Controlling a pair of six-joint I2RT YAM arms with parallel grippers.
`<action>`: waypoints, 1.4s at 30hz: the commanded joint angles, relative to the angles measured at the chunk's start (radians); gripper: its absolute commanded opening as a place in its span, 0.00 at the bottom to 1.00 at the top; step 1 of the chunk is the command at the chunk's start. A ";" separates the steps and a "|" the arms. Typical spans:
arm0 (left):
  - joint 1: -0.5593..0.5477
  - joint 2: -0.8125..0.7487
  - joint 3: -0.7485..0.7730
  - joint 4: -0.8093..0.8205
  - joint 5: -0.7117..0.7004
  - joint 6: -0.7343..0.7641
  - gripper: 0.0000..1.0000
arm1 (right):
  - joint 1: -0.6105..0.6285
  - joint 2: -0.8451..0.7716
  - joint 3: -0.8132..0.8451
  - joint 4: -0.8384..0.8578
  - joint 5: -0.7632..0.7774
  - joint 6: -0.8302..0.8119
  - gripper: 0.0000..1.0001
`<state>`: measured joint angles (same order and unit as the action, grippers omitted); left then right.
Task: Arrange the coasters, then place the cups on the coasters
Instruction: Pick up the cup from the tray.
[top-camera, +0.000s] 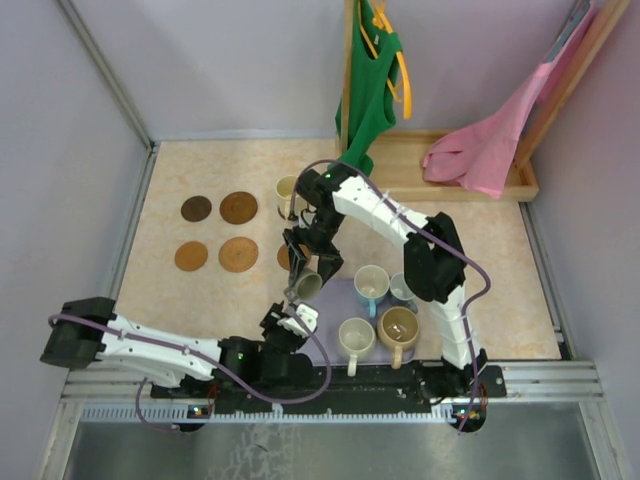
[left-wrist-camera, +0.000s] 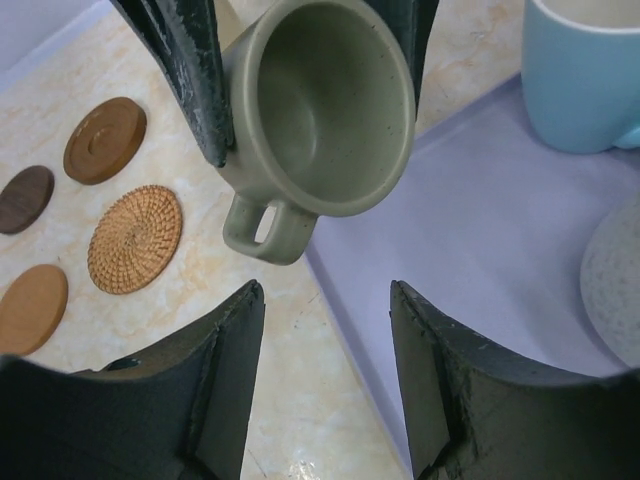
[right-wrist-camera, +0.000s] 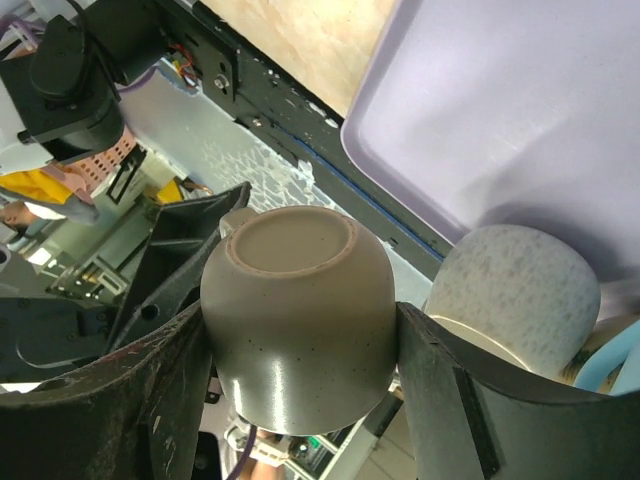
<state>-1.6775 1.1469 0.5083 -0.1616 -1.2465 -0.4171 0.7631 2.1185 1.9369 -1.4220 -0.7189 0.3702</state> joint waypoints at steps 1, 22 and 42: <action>-0.030 0.040 0.061 -0.064 -0.087 -0.059 0.60 | -0.004 -0.016 0.012 -0.020 -0.063 0.010 0.00; -0.093 0.200 0.160 -0.204 -0.133 -0.123 0.60 | -0.007 -0.066 -0.068 -0.029 -0.059 0.003 0.00; -0.183 0.275 0.366 -1.251 -0.169 -1.265 0.62 | -0.024 -0.081 -0.072 -0.071 -0.053 0.055 0.00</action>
<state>-1.8526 1.4841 0.8715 -1.3331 -1.3987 -1.5841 0.7441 2.1128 1.8458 -1.4593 -0.7387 0.4030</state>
